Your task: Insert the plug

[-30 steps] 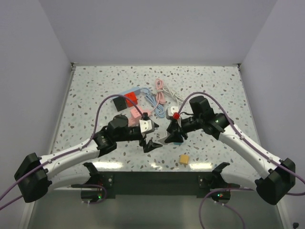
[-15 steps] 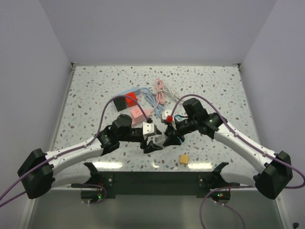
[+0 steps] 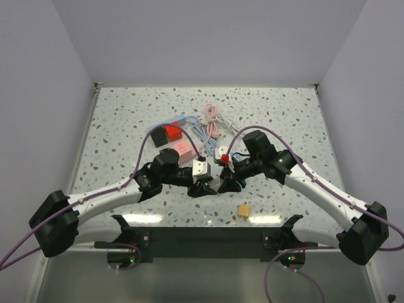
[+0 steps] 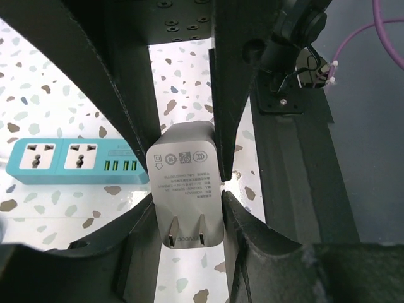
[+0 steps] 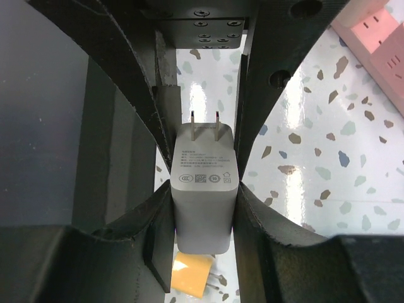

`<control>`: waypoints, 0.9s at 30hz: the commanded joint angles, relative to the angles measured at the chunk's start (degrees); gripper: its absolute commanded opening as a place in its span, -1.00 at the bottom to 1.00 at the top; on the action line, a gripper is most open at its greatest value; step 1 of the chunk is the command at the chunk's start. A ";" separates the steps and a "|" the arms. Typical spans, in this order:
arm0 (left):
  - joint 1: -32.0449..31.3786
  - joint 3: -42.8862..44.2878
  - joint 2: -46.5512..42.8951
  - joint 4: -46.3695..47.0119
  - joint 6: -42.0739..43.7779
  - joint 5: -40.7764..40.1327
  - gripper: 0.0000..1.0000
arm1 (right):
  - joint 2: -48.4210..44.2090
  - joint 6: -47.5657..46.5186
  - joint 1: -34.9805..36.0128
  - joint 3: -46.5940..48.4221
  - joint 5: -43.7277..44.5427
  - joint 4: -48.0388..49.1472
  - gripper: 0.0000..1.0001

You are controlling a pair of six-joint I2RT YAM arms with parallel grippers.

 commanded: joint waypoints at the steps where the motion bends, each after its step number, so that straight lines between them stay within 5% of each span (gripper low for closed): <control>1: -0.34 1.18 1.75 7.79 -3.90 2.97 -1.00 | -0.16 2.98 0.81 3.02 1.37 3.24 -0.91; 6: -0.34 -3.75 0.61 22.12 -11.57 -1.86 -1.00 | -4.46 11.51 0.72 0.39 8.50 12.29 -0.16; 7: -0.34 -4.71 0.35 23.45 -13.14 -2.48 -1.00 | -5.17 13.26 0.72 -0.23 10.34 15.18 0.23; 9: -0.25 -5.69 -0.70 26.87 -14.65 -5.02 -1.00 | -6.31 14.59 0.64 -1.63 12.54 17.40 0.39; 16: 3.60 -7.35 -2.37 27.05 -17.63 -7.40 -1.00 | -13.87 20.21 -1.21 -6.29 20.11 27.58 0.71; 27: 7.13 -13.94 -13.54 34.87 -20.54 -14.26 -1.00 | -20.21 32.26 -2.35 -16.48 22.58 48.85 0.72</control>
